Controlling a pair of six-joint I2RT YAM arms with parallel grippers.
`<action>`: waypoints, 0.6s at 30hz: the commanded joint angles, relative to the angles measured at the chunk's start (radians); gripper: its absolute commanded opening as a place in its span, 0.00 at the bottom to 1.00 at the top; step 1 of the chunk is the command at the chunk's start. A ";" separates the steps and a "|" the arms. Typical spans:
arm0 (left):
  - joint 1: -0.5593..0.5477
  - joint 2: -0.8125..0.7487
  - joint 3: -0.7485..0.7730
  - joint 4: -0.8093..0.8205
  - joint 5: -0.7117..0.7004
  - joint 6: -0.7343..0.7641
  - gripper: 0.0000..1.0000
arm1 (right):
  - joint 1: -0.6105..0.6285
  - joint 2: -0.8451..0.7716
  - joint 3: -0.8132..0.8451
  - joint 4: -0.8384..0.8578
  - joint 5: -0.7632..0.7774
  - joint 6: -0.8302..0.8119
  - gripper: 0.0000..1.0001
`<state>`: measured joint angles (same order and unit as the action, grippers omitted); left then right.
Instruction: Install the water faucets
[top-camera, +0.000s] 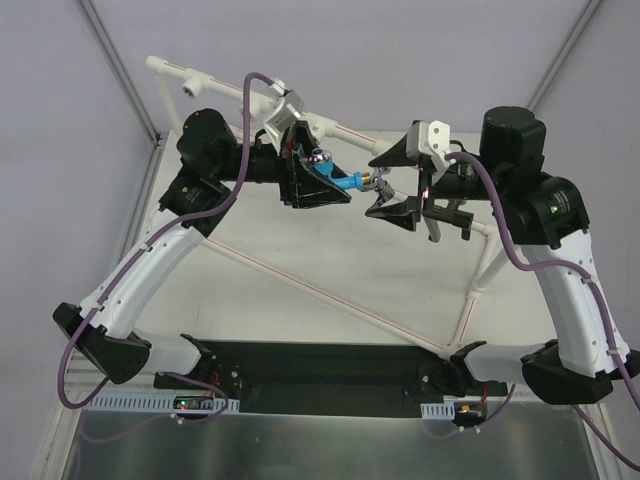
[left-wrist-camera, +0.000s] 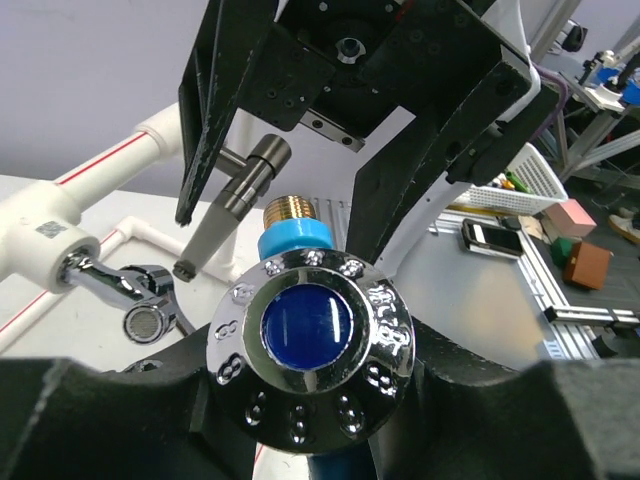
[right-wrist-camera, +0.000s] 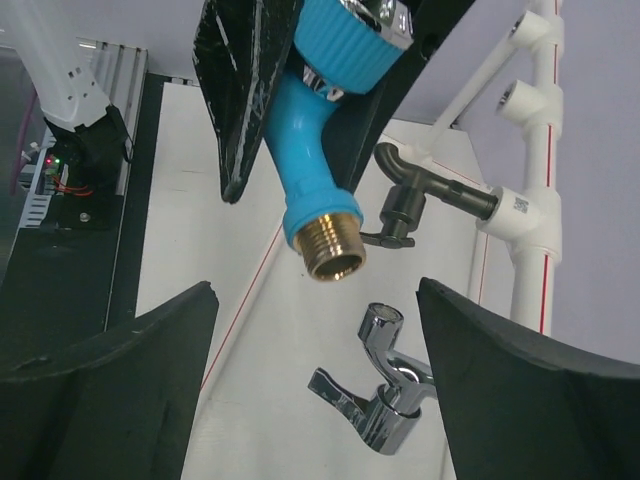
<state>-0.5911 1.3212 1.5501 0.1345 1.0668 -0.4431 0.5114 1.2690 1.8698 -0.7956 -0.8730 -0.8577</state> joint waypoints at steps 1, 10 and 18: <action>-0.027 0.013 0.044 0.082 0.056 -0.020 0.00 | 0.039 0.009 0.026 0.064 -0.064 0.014 0.83; -0.030 0.027 0.036 0.082 0.048 -0.052 0.00 | 0.091 0.033 0.029 0.081 -0.067 0.026 0.57; 0.005 -0.023 -0.010 0.068 -0.028 -0.054 0.30 | 0.099 0.035 0.011 0.093 0.009 0.039 0.01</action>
<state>-0.6128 1.3552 1.5494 0.1402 1.0969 -0.4953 0.5957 1.3064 1.8702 -0.7387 -0.8700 -0.8268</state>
